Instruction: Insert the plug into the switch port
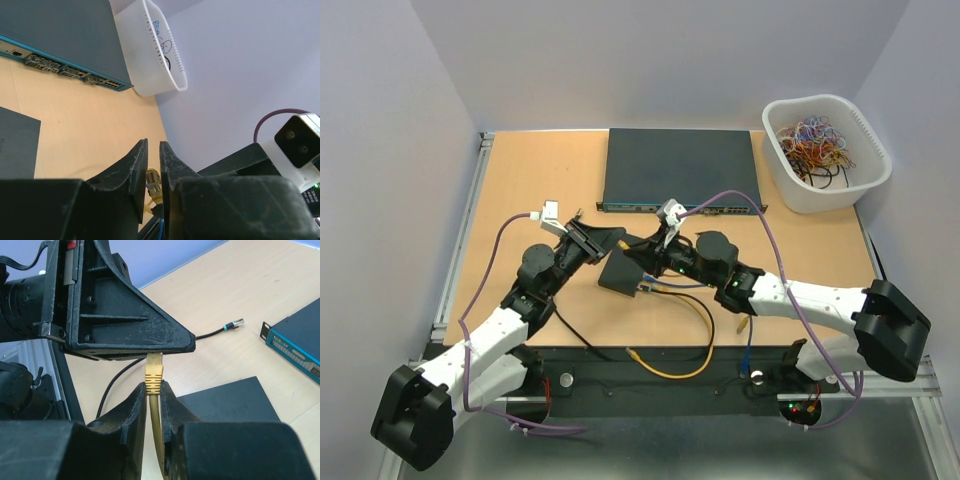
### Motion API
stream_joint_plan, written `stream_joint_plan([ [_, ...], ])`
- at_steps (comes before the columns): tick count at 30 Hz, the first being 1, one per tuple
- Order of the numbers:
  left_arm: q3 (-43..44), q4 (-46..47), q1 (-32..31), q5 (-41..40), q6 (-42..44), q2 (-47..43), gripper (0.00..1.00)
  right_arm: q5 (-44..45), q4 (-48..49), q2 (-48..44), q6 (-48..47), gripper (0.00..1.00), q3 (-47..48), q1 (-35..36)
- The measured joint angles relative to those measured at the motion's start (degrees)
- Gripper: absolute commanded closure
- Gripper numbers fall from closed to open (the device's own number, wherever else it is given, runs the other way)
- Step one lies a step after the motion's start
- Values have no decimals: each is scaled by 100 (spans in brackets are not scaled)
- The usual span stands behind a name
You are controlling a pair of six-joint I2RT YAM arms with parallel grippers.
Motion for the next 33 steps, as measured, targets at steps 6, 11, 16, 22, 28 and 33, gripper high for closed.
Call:
stream_joint_plan([
  [6, 0, -87, -13, 17, 155, 0, 100, 42, -7, 76, 2, 100, -57, 26],
  [11, 0, -131, -31, 7, 262, 0, 100, 131, -94, 92, -2, 76, -50, 33],
  [16, 0, -125, -52, 20, 348, -15, 100, 289, -474, 105, -92, 52, 125, 44],
  [22, 0, -125, -55, 22, 433, -144, 100, 391, -691, 146, -122, 49, 216, 44],
  [28, 0, -122, -55, -9, 507, -190, 100, 387, -809, 310, -122, 49, 339, 44],
  [33, -2, -101, -55, -33, 560, -195, 100, 380, -892, 334, -120, 49, 420, 44],
])
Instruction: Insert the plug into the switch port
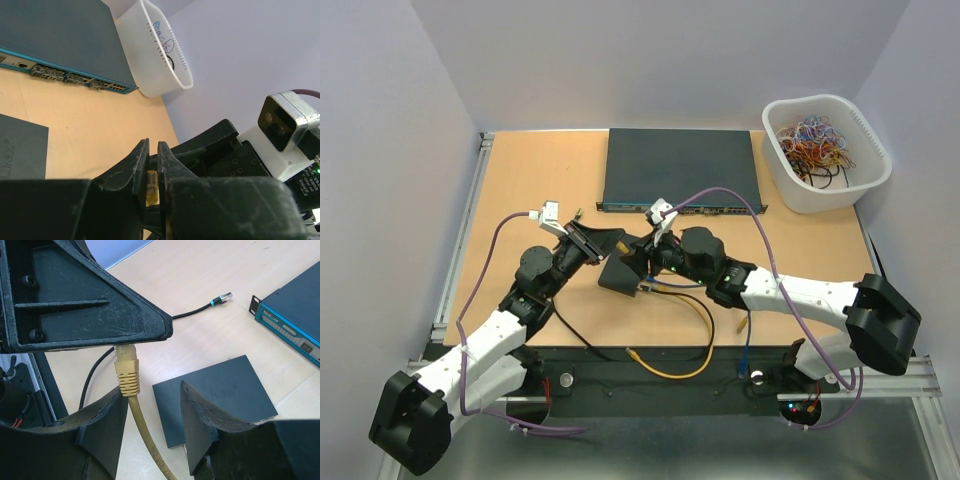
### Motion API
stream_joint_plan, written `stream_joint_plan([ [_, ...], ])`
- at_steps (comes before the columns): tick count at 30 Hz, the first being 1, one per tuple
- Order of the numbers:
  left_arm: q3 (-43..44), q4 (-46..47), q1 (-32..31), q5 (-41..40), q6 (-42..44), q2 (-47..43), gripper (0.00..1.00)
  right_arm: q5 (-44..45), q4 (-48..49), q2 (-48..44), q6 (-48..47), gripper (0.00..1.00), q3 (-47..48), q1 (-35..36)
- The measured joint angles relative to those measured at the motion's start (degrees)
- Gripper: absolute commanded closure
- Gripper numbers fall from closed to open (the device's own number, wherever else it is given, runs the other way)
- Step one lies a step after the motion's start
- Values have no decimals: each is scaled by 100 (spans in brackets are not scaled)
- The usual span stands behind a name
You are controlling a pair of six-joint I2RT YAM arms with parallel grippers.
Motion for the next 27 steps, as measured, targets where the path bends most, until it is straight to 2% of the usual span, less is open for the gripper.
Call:
stream_joint_plan([
  [15, -11, 15, 0, -4, 87, 2, 100, 2, -7, -125, 2, 49, 11, 0],
  [24, -11, 15, 0, -7, 107, 17, 100, -4, -7, -125, 11, 58, 11, 0],
  [27, -11, 22, 0, -9, 109, 63, 100, -13, -11, -125, 15, 66, 11, 0],
])
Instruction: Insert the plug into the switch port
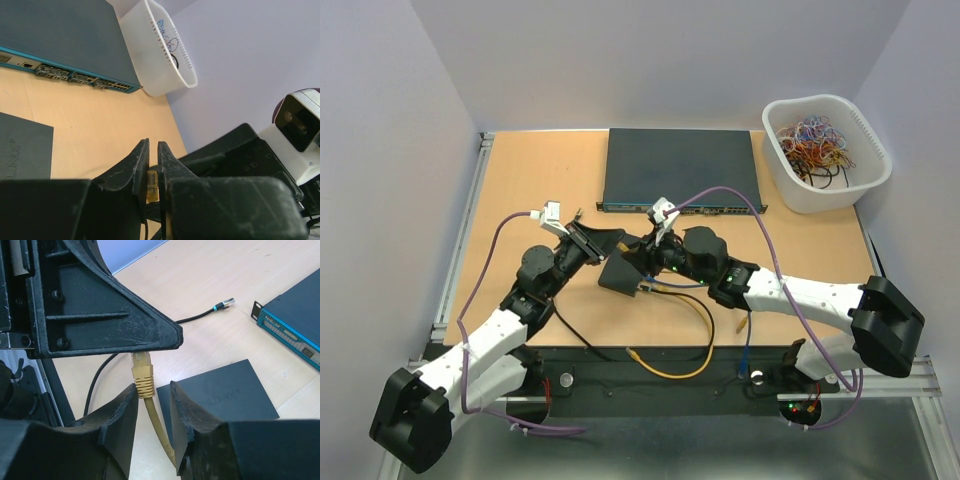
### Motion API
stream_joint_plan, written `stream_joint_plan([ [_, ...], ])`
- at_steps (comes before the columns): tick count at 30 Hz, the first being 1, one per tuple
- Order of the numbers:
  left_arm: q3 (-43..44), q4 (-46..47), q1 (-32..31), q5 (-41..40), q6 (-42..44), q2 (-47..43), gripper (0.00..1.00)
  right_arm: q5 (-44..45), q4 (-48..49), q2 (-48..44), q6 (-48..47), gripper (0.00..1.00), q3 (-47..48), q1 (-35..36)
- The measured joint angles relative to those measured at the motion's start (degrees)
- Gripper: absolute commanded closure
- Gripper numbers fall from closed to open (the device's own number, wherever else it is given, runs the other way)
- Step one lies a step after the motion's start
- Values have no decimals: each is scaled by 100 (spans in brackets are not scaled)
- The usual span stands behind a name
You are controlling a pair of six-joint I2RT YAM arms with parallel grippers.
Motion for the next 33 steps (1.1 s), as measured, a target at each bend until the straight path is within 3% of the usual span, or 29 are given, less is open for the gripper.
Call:
stream_joint_plan([
  [3, 0, 4, 0, -17, 4, 76, 100, -13, -4, 0, 26, 82, 0, 13],
  [4, 0, 4, 0, -24, 15, 105, 100, -28, -4, 0, 37, 92, 2, 20],
  [6, 0, 37, 0, -20, 20, 168, 100, -46, -28, 0, 7, 99, 2, 31],
  [15, 0, 96, 0, -7, 63, 293, 100, -37, -105, 11, -17, 100, 0, 26],
  [18, 0, 136, 0, -2, 63, 337, 80, 2, -107, 11, -15, 100, -2, 26],
  [19, 0, 151, 0, 2, 63, 356, 60, 24, -103, 11, -15, 99, -15, 26],
  [21, 0, 155, 0, 13, 57, 413, 45, 94, -92, 9, -17, 100, -48, 28],
  [22, 0, 138, 0, 15, 68, 439, 33, 157, -63, 2, -22, 99, -83, 28],
  [26, 0, -42, 0, -4, 219, 509, 17, 450, -74, -203, -79, 100, -376, 26],
  [33, 0, -334, 66, -201, 481, 511, 15, 1005, -319, -424, -149, 100, -730, 7],
])
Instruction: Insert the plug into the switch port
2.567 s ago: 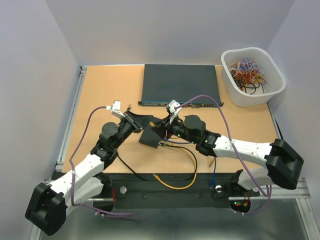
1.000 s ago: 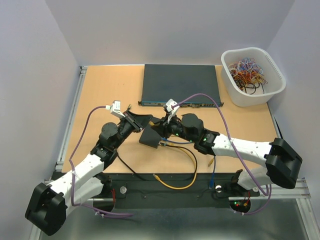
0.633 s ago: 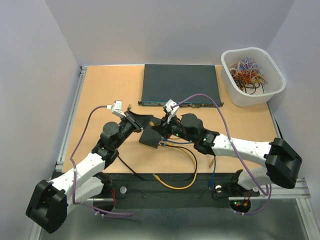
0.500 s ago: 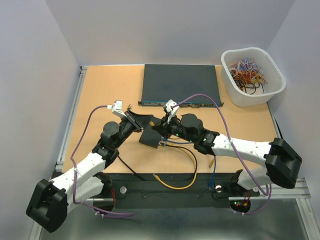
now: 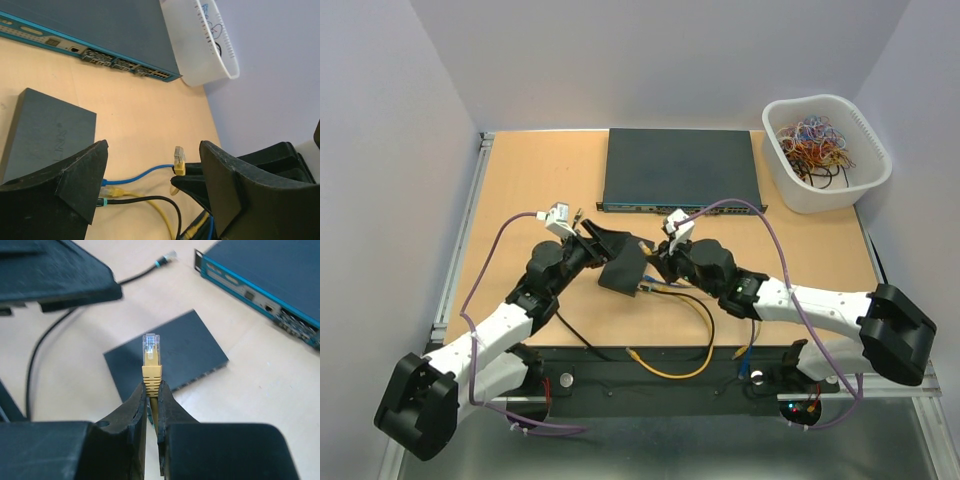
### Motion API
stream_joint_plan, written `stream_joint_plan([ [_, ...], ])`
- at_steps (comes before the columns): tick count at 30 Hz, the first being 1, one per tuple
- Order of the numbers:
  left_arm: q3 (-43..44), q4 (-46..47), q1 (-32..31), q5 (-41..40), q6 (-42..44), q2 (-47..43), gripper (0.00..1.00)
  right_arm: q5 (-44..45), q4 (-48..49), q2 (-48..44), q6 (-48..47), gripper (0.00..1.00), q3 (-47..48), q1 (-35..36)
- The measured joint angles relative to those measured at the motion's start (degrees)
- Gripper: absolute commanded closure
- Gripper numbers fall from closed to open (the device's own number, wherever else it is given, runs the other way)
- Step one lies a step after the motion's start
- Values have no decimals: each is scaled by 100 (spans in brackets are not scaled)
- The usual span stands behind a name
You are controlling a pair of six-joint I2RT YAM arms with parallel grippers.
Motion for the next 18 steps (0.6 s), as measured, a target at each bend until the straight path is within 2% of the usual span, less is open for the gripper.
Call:
stream_joint_plan([
  [4, 50, -37, 280, 0, 208, 280, 16, 330, -302, 50, -20, 100, -59, -107],
  [8, 188, -39, 568, 4, 457, 925, 17, 551, -573, 337, -13, 100, -50, -382],
  [15, 551, -22, 662, 13, 874, 2293, 20, 343, -960, 1261, 46, 100, 109, -1126],
  [18, 669, 79, 664, 20, 986, 2817, 21, 153, -1084, 1567, 50, 100, 168, -1193],
])
